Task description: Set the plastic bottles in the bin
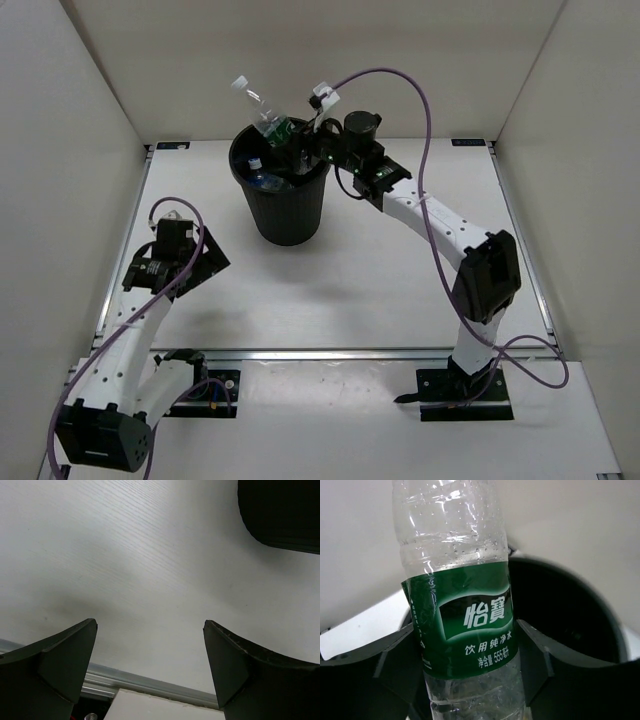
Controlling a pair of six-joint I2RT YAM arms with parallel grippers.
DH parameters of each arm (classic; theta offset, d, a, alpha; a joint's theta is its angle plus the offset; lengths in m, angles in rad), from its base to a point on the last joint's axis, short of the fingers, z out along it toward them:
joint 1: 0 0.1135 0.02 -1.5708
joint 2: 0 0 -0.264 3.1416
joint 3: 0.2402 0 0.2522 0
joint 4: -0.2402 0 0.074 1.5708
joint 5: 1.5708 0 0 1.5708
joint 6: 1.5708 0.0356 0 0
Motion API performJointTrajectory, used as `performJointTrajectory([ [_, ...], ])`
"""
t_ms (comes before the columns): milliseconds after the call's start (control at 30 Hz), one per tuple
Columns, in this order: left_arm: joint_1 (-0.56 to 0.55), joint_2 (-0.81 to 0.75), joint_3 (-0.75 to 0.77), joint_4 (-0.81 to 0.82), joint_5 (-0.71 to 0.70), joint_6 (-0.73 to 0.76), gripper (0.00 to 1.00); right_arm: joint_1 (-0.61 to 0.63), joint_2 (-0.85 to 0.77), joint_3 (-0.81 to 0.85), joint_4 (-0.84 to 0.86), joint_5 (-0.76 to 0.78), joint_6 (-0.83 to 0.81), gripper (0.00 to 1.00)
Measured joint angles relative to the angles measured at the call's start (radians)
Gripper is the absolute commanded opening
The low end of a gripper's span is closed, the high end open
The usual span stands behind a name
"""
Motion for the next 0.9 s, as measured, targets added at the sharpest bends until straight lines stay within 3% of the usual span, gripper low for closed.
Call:
performJointTrajectory([
  [133, 0.013, 0.037, 0.024, 0.008, 0.0, 0.019, 0.99, -0.023, 0.045, -0.021, -0.021, -0.023, 0.034, 0.99],
  [467, 0.023, 0.077, 0.04, 0.033, 0.012, 0.048, 0.99, -0.037, 0.001, -0.033, -0.079, 0.013, 0.022, 0.99],
  [633, 0.032, 0.116, 0.066, 0.036, 0.015, 0.063, 0.99, -0.069, -0.201, -0.174, -0.156, 0.096, 0.046, 0.99],
  [900, 0.037, 0.216, 0.129, 0.048, 0.03, 0.086, 0.99, -0.385, -0.584, -0.451, -0.533, 0.286, 0.178, 0.99],
])
